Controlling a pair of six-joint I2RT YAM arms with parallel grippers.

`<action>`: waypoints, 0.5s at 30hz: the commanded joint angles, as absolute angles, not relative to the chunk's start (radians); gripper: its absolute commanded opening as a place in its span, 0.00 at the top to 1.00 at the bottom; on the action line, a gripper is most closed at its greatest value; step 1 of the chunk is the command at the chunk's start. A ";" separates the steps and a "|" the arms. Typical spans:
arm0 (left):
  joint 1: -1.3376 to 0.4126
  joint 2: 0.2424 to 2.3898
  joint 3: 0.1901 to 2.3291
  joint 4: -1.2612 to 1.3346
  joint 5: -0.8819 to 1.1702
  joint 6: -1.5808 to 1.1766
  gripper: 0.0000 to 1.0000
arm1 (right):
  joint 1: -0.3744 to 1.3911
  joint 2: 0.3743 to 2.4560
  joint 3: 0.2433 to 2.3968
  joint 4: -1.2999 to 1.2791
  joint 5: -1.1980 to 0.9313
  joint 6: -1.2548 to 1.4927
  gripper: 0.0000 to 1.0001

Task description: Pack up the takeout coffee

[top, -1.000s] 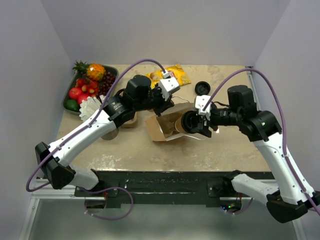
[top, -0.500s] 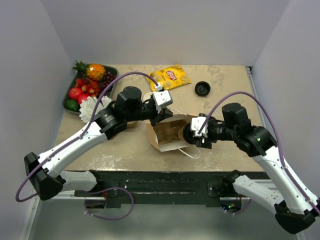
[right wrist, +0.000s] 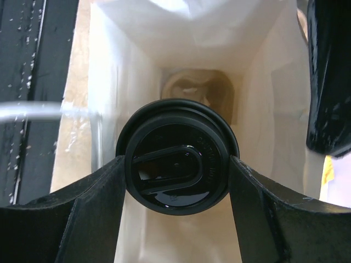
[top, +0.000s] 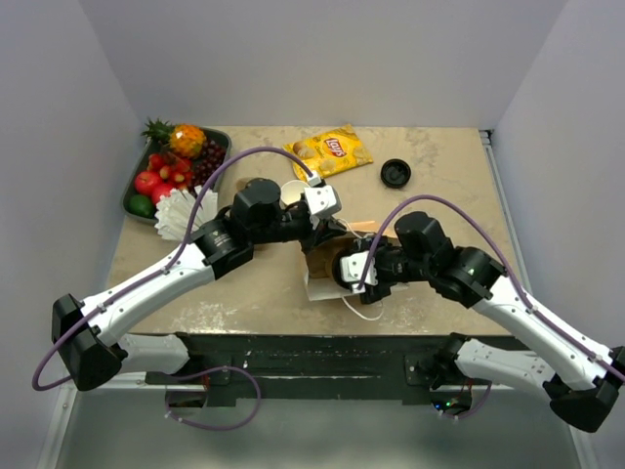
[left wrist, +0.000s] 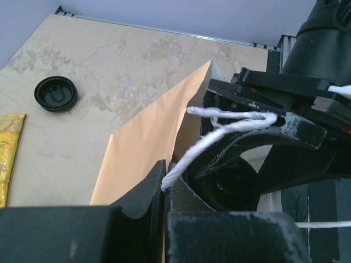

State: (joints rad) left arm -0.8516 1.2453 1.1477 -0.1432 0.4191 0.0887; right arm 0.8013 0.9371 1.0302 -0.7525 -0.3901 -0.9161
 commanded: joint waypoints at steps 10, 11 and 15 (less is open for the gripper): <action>-0.854 1.252 1.152 -0.040 0.397 0.028 1.00 | 0.884 0.966 0.976 -0.534 -0.282 -0.900 1.00; -0.854 1.252 1.151 -0.044 0.382 0.022 1.00 | 0.885 0.968 0.968 -0.537 -0.293 -0.914 1.00; -0.839 1.246 1.135 -0.063 0.339 -0.026 1.00 | 0.888 0.954 0.939 -0.549 -0.331 -0.930 1.00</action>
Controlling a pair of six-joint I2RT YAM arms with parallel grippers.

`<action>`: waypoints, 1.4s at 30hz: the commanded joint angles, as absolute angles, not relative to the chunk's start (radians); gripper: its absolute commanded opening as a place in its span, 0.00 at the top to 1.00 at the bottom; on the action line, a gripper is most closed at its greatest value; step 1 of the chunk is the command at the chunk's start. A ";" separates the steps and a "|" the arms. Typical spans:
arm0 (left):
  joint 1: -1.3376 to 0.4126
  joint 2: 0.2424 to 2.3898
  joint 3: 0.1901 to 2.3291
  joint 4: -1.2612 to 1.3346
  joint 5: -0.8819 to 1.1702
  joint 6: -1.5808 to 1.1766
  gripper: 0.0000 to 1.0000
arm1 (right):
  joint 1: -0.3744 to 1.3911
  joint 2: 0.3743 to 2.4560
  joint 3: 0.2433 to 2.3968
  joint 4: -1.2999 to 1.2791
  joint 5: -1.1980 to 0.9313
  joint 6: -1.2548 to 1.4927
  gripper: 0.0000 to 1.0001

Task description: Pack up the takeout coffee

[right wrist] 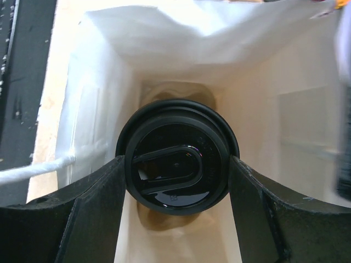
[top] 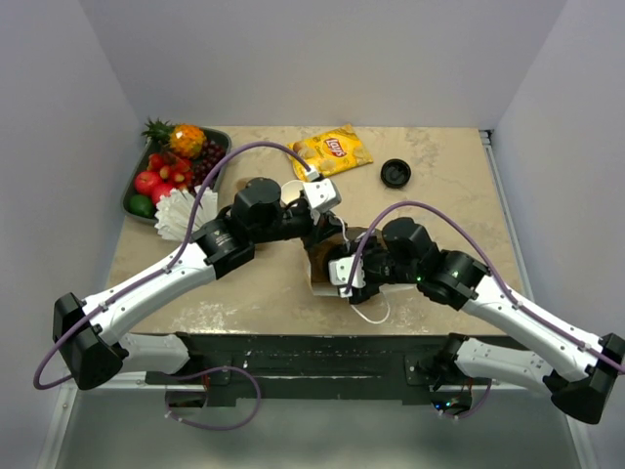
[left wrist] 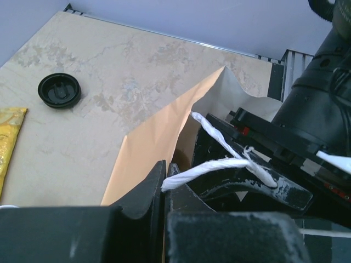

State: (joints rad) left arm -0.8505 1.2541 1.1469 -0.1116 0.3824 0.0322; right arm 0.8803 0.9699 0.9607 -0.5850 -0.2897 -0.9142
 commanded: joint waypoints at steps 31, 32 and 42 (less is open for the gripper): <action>-0.799 1.246 1.086 -0.034 0.459 -0.048 1.00 | 0.957 1.048 0.900 -0.334 -0.008 -0.788 1.00; -0.801 1.243 1.086 -0.037 0.456 -0.048 1.00 | 0.957 1.049 0.907 -0.342 -0.006 -0.792 1.00; -0.799 1.229 1.074 -0.015 0.448 -0.048 1.00 | 0.960 1.075 0.896 -0.345 -0.040 -0.784 1.00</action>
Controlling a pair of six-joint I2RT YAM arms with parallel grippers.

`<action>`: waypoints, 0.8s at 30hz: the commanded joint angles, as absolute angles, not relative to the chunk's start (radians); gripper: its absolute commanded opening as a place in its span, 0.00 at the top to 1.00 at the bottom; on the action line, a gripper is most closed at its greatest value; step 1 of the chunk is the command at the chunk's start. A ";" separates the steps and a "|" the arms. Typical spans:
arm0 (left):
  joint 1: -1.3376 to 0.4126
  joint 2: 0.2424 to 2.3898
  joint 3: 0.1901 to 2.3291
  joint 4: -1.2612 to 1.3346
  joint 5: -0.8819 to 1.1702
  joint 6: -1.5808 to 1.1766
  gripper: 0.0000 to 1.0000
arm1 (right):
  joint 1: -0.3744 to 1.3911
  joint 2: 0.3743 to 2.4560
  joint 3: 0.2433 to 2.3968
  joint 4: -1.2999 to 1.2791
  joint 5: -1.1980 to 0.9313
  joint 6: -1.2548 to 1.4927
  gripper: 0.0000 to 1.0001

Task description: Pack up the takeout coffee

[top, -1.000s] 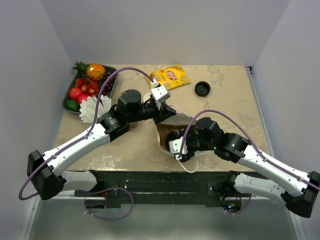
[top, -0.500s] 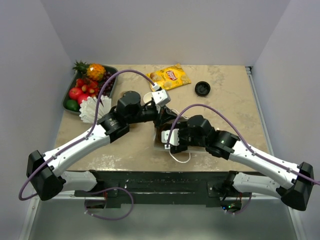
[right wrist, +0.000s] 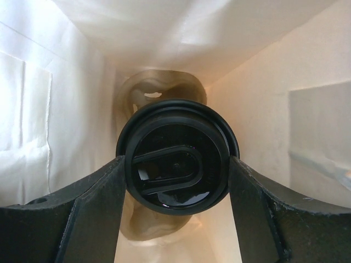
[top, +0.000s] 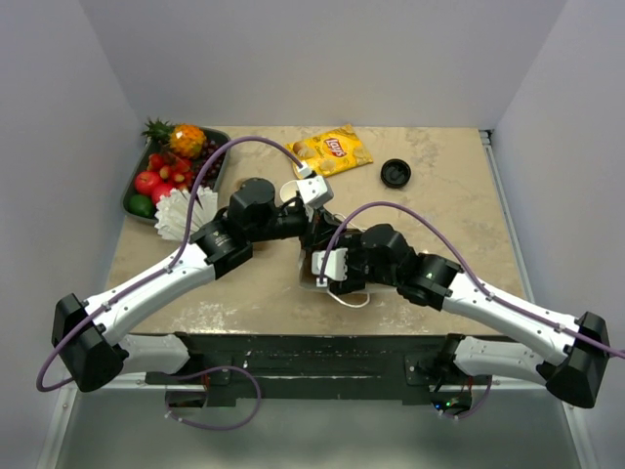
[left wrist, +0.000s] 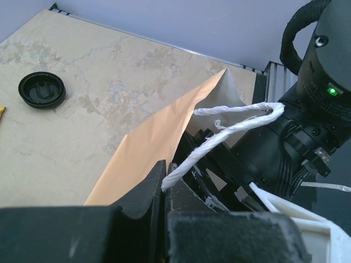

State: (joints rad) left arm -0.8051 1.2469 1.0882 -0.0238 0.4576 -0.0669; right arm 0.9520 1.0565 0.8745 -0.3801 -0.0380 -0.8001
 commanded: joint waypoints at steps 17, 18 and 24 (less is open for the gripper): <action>-0.801 1.189 1.032 -0.021 0.454 0.024 1.00 | 0.962 0.996 0.947 -0.494 0.003 -0.793 1.00; -0.799 1.187 1.032 -0.032 0.453 0.035 1.00 | 0.960 0.989 0.940 -0.500 0.003 -0.807 1.00; -0.799 1.157 1.012 -0.043 0.468 0.100 1.00 | 0.962 0.942 0.896 -0.491 0.020 -0.871 1.00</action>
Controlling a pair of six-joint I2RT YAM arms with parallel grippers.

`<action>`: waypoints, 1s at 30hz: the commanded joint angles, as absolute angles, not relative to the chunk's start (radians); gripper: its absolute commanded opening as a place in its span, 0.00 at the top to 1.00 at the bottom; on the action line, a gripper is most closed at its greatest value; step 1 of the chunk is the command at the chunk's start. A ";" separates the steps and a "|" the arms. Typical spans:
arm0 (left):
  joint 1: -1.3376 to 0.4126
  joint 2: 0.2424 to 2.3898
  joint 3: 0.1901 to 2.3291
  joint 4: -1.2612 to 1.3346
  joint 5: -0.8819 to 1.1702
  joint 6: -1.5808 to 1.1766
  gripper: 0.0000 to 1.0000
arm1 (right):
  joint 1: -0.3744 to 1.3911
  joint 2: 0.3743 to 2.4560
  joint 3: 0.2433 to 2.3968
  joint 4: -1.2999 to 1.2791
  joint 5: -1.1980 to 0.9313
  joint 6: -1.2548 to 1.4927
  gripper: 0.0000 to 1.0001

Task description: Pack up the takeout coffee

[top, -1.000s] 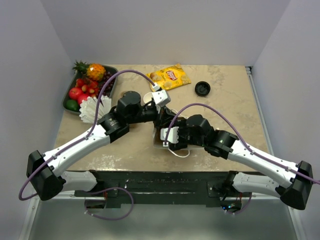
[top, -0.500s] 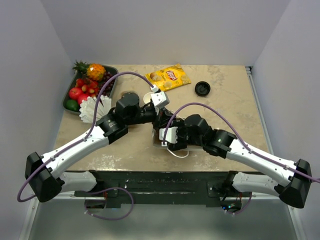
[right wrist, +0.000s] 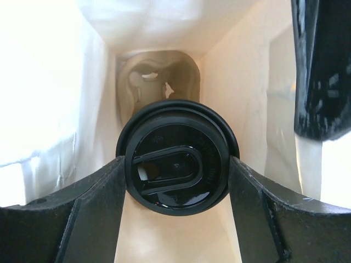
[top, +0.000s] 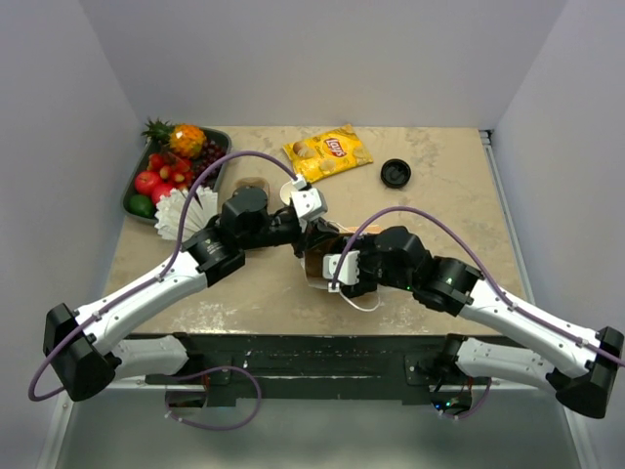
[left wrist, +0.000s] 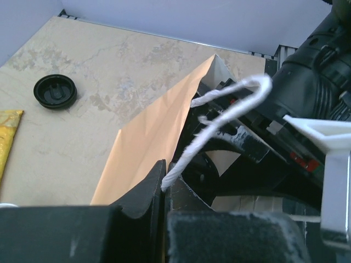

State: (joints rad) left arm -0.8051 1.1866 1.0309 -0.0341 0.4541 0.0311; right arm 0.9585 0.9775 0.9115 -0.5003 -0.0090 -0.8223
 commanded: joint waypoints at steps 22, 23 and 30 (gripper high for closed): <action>-0.808 1.178 1.017 -0.035 0.509 0.113 1.00 | 0.959 1.054 0.908 -0.353 0.029 -0.963 1.00; -0.807 1.178 1.022 -0.041 0.509 0.121 1.00 | 0.959 1.052 0.910 -0.356 0.031 -0.962 1.00; -0.807 1.187 1.026 -0.038 0.517 0.126 1.00 | 0.953 1.003 0.904 -0.370 -0.130 -0.919 1.00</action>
State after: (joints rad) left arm -0.8051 1.1767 1.0187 -0.0467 0.4797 0.0994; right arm 0.9543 1.0451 0.8963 -0.4080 -0.0128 -0.9279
